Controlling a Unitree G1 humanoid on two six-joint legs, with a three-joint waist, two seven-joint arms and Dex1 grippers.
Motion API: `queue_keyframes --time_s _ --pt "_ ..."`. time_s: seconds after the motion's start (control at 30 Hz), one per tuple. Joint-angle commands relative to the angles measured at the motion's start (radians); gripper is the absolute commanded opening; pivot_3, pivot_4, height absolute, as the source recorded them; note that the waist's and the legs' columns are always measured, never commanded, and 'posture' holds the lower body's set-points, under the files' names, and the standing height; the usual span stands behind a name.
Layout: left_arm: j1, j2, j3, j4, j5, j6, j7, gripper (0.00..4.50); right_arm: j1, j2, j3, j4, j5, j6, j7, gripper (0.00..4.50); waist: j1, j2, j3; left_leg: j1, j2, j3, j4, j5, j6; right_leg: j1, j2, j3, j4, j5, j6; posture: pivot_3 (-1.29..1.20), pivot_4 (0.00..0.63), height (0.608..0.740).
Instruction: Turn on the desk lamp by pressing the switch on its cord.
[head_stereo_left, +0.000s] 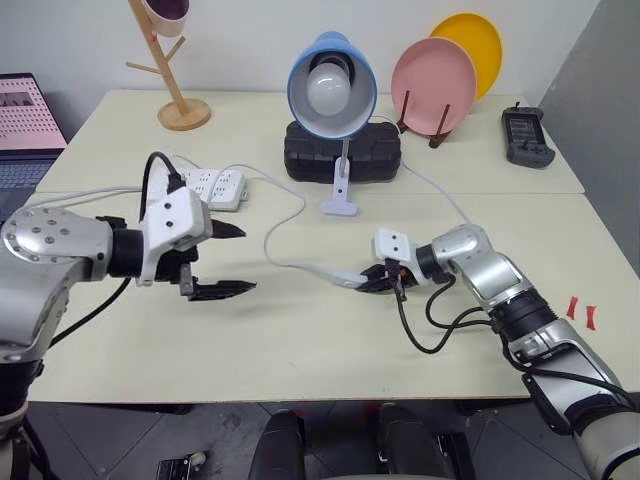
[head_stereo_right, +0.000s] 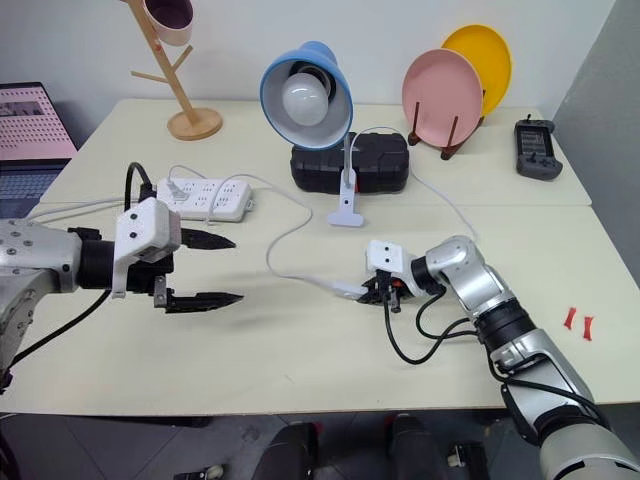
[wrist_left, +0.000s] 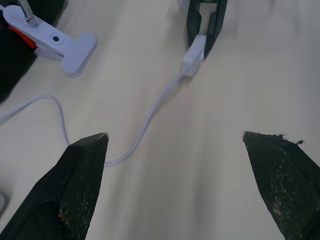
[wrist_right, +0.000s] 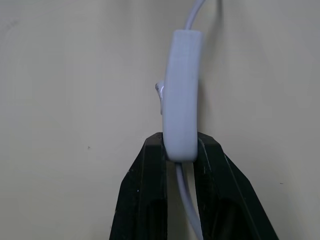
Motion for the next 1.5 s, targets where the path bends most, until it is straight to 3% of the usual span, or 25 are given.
queue_keyframes --time_s 0.03,0.17,0.23,0.33,0.43,0.5,0.7,0.93,1.5 --pt "0.016 -0.082 0.102 -0.131 -0.176 0.185 0.132 4.50 -0.108 0.010 -0.136 -0.038 0.164 0.282 0.038 0.38 0.000 0.000 0.000 0.000 0.000 -0.001 0.000 0.000 0.000 0.000 0.000 -0.001 0.000 0.000 0.000 0.00 0.150 0.740" --pt "0.058 -0.366 0.193 -0.268 -0.587 0.398 0.520 4.50 -0.204 -0.002 -0.249 -0.022 0.323 0.582 0.058 0.38 0.002 0.000 0.000 0.000 0.000 -0.002 0.006 0.000 0.000 0.001 0.000 -0.001 0.006 0.000 0.000 0.00 0.150 0.740" --pt "0.120 -0.474 0.186 -0.310 -0.696 0.416 0.668 4.50 -0.225 -0.007 -0.278 -0.009 0.360 0.656 0.050 0.38 0.002 -0.002 -0.001 0.001 0.000 -0.005 0.009 0.000 0.000 0.005 0.000 -0.003 0.007 0.000 0.000 0.00 0.150 0.740" --pt "0.202 -0.610 0.155 -0.330 -0.808 0.387 0.843 4.50 -0.240 -0.023 -0.303 -0.008 0.409 0.741 0.054 0.38 0.002 -0.003 -0.002 0.004 -0.001 -0.006 0.010 0.000 0.000 0.008 -0.001 -0.003 0.007 0.000 0.000 0.00 0.150 0.740" --pt "0.223 -0.804 0.147 -0.265 -0.967 0.270 1.034 4.50 -0.251 -0.065 -0.317 -0.037 0.494 0.866 0.106 0.38 0.005 -0.003 -0.002 0.004 -0.001 -0.006 0.011 0.000 0.000 0.008 -0.001 -0.003 0.007 0.000 0.000 0.00 0.150 0.740" --pt "0.231 -0.861 0.133 -0.255 -1.039 0.237 1.076 4.50 -0.248 -0.094 -0.313 -0.062 0.534 0.922 0.126 0.38 0.009 -0.004 -0.002 0.004 -0.002 -0.006 0.012 0.000 0.000 0.009 -0.001 -0.003 0.007 0.000 0.000 0.00 0.150 0.740" --pt "0.216 -0.903 0.070 -0.198 -1.099 0.203 1.079 4.50 -0.197 -0.178 -0.284 -0.195 0.654 1.073 0.164 0.38 0.006 -0.003 -0.002 0.004 -0.002 -0.005 0.011 0.000 0.000 0.009 -0.001 -0.003 0.006 0.000 0.000 0.00 0.150 0.740" --pt "0.148 -0.903 0.007 -0.148 -1.144 0.195 1.063 4.50 -0.125 -0.175 -0.306 -0.360 0.763 1.167 0.093 0.38 0.005 -0.003 -0.002 0.004 -0.002 -0.005 0.011 0.000 0.000 0.009 0.000 -0.002 0.005 0.000 0.000 0.00 0.150 0.740" --pt "0.214 -0.801 -0.055 -0.191 -1.208 0.206 1.029 4.50 -0.121 -0.192 -0.322 -0.374 0.845 1.165 0.008 0.38 0.005 -0.003 -0.002 0.001 -0.002 -0.006 0.011 0.000 0.000 0.009 0.000 -0.002 -0.002 0.001 0.001 0.00 0.150 0.740"
